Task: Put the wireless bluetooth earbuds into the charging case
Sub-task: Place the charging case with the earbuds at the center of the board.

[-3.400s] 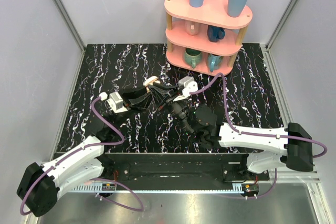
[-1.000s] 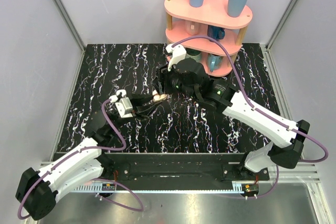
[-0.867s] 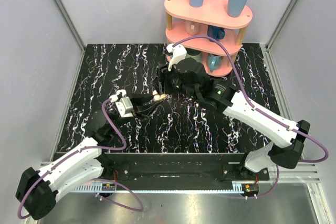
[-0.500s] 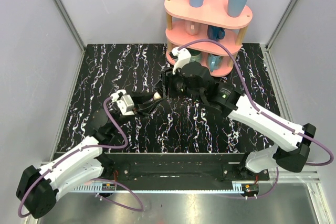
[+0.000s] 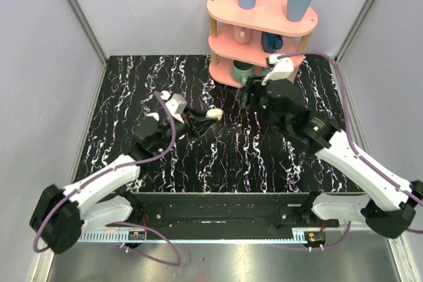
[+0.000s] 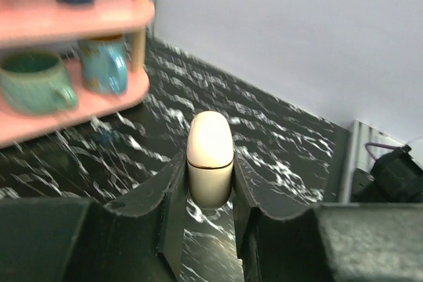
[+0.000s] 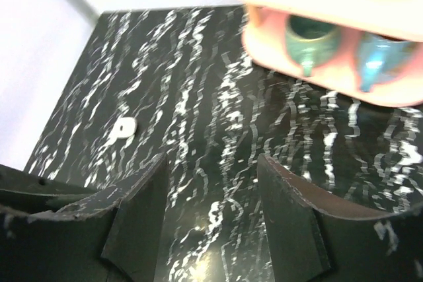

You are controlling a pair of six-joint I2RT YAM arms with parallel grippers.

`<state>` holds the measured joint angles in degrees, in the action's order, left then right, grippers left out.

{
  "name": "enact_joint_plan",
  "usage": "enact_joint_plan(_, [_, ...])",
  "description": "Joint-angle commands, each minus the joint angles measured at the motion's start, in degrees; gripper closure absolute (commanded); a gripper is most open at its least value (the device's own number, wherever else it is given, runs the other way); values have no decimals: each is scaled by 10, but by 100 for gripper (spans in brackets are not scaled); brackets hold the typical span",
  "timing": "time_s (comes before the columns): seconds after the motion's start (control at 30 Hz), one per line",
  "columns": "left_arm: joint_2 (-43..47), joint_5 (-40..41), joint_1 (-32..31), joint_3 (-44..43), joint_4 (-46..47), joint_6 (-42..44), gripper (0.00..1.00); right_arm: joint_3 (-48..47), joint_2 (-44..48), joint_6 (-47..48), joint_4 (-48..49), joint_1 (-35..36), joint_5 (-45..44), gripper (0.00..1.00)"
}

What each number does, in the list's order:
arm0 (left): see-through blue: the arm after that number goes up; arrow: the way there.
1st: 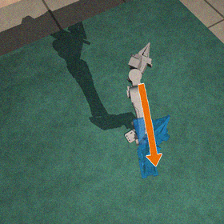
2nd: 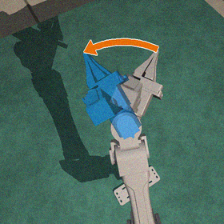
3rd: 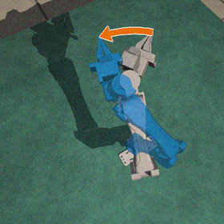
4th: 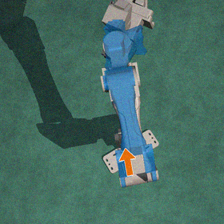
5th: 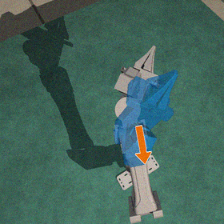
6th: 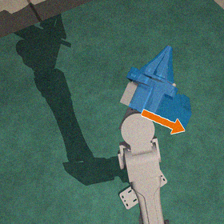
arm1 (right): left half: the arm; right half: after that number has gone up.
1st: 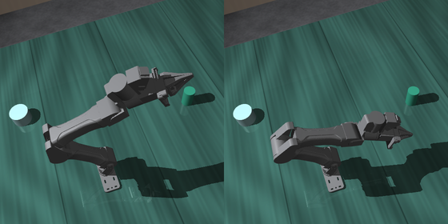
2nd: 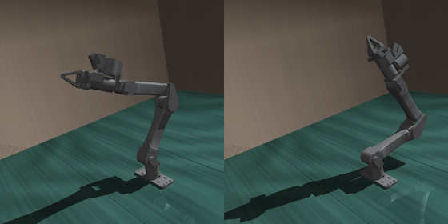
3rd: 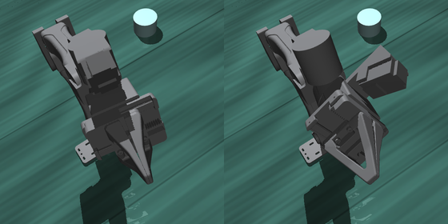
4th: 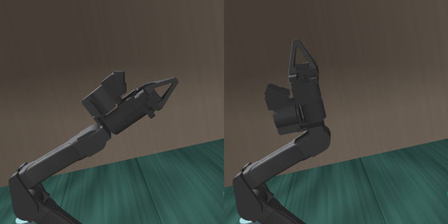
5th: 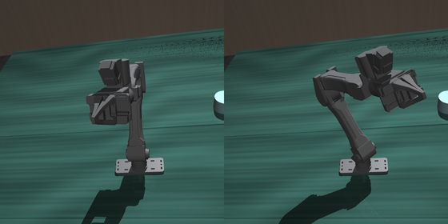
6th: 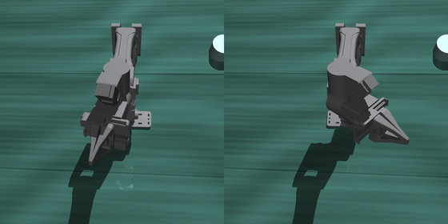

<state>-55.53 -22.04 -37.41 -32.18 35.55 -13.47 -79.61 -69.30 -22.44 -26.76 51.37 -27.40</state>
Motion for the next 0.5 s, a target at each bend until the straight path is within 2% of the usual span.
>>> enact_joint_plan(0.0, [-98, -42, 4, -10, 29, -146, 100, 44, 66, -13, -8, -36, -59, 36])
enact_joint_plan(0.1, [-185, -84, 3, -26, 51, -208, 100, 71, 87, -21, -15, -53, -62, 35])
enact_joint_plan(0.3, [-334, -89, 1, -74, 113, -298, 100, 101, 116, -27, -24, -71, -58, 34])
enact_joint_plan(0.47, [-479, -90, -4, -100, 252, -426, 100, 109, 120, -25, -23, -77, -49, 34])
